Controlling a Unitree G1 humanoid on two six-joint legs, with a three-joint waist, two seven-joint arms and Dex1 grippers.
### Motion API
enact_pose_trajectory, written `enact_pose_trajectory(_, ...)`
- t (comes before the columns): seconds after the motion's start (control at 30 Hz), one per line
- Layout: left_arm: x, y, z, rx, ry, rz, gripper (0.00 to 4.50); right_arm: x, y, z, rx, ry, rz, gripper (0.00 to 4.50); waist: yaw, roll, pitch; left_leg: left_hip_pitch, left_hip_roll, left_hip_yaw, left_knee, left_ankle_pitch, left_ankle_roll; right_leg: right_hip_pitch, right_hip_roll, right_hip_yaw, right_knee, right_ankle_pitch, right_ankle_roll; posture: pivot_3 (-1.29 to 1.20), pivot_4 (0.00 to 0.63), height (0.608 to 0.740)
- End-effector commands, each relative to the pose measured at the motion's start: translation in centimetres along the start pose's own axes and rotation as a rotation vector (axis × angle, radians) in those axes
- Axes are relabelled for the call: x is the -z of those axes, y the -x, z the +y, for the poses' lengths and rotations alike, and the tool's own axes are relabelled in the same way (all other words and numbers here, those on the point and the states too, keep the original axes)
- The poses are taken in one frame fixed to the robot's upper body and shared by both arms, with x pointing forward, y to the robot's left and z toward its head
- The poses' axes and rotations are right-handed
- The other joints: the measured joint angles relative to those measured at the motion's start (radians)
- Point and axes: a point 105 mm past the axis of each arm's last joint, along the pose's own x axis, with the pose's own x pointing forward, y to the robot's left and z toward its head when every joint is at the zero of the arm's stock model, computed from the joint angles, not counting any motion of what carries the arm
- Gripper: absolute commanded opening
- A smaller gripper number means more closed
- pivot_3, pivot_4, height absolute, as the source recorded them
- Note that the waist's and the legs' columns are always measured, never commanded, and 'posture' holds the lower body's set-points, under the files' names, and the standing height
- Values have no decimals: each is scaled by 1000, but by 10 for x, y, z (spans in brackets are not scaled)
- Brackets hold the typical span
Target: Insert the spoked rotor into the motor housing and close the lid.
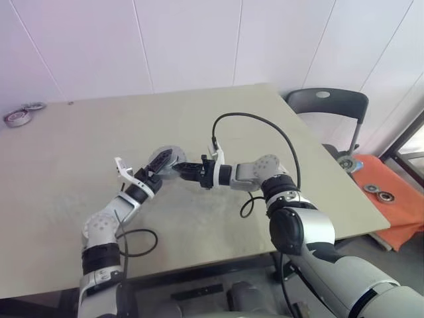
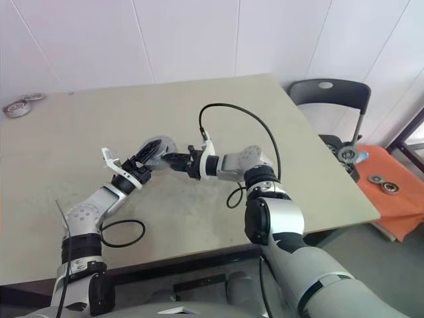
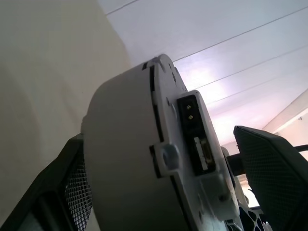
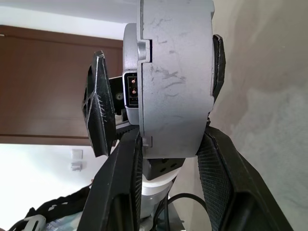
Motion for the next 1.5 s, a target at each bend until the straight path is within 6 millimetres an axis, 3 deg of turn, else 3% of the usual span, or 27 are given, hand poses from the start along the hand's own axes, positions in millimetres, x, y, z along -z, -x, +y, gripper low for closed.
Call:
enact_pose_trajectory(0.03,-6,-4,-13,37,-40,-2,4285,-13,0,26,-80,63,-43,1344,0,0,0,0,0,0,0,0,0,0,0,0,0,0,0,0,0,740)
enact_pose_trajectory(0.23,-7,-4,-12,27,-44,-8,2763,-13,-1,25,-75,66,-47,1344,1,0,0,0,0,0,0,0,0,0,0,0,0,0,0,0,0,740)
enact_pose_trajectory(1.5,-9,-9,-32,85,-34,-29,2663,-18,-1,21,-39,107,-78,1344,1,0,0,0,0,0,0,0,0,0,0,0,0,0,0,0,0,740)
